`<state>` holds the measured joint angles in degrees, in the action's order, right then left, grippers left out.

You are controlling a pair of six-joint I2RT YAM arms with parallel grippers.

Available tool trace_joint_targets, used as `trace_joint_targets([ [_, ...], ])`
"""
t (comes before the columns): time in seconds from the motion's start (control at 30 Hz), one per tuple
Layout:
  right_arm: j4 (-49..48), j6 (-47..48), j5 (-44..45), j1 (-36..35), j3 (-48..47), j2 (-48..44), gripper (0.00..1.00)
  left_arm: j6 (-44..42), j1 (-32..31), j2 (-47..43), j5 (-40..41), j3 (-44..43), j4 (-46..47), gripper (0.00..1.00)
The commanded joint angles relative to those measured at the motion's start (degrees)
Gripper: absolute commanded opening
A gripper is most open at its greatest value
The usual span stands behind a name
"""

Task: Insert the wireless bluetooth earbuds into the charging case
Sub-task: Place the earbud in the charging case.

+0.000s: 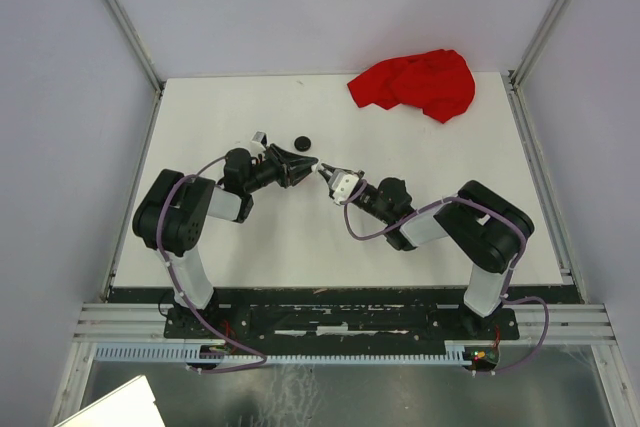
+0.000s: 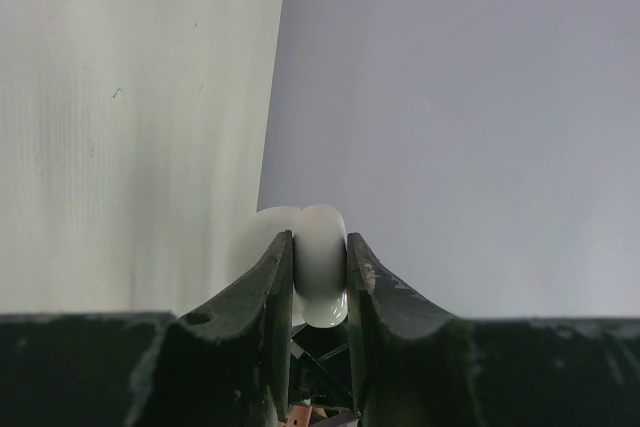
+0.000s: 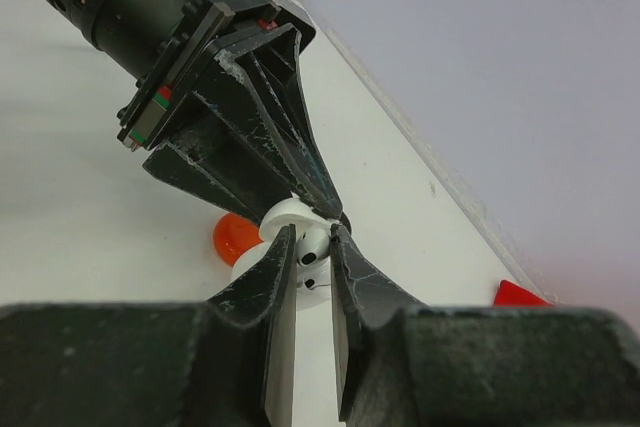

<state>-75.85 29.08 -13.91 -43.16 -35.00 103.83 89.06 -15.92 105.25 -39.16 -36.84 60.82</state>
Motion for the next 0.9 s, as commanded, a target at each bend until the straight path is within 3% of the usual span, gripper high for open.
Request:
trace_joint_targets([
  [0.0,-1.93,0.28,0.00,-0.44,0.63,-0.07,0.02,0.94,-0.34,-2.33,-0.04,-1.16,4.56,0.03],
  [0.37,-0.44,0.90,-0.34,-0.79,0.72,-0.81,0.02,1.89,-0.34,-2.24,0.98,-0.95,5.43,0.03],
  [0.67,0.95,0.46,0.89,-1.79,0.68,-1.56,0.10,2.50,-0.34,-1.98,1.97,-1.39,5.61,0.03],
  [0.87,0.94,0.61,1.71,-2.19,0.66,-1.67,0.22,2.61,-0.34,-1.80,2.32,-1.31,5.78,0.03],
])
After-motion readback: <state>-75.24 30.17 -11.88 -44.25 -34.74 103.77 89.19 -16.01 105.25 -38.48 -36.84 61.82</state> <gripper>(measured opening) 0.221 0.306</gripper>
